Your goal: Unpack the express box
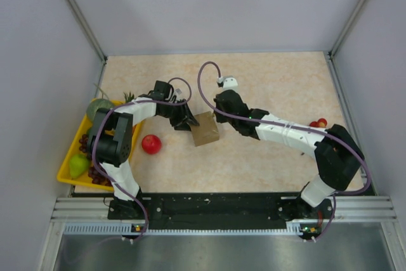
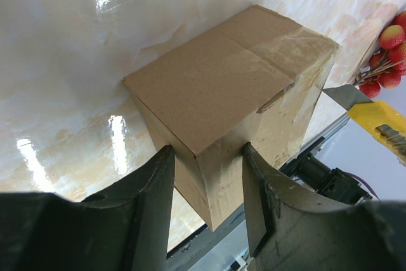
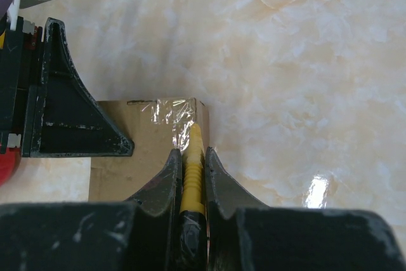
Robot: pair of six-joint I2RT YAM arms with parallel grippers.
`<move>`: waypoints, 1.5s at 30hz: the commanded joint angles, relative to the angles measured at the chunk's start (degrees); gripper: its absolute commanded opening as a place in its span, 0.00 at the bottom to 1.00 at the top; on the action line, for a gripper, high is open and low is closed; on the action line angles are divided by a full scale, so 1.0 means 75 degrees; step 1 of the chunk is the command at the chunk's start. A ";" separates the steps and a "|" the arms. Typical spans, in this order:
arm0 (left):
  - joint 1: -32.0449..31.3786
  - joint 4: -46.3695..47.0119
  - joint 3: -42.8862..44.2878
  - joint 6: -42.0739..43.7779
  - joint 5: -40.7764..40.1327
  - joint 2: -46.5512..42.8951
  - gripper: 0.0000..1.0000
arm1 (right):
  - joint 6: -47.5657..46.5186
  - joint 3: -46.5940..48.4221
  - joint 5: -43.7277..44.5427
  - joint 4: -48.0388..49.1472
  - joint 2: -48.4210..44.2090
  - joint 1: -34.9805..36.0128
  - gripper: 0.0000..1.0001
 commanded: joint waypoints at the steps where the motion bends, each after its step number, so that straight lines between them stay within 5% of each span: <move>1: -0.0027 0.0129 -0.0267 0.0114 -0.1028 0.0310 0.33 | 0.0057 0.0403 -0.0086 0.0080 0.0127 0.0135 0.00; 21: 0.0137 -0.0093 -0.0162 -0.0120 -0.1016 0.0368 0.28 | -0.1455 0.0427 0.0664 -0.0178 0.0210 0.0698 0.00; 45: 0.0231 -0.0012 -0.0126 -0.0495 -0.0864 0.0451 0.24 | -0.0589 0.0719 -0.0039 -0.1688 0.0338 0.0698 0.00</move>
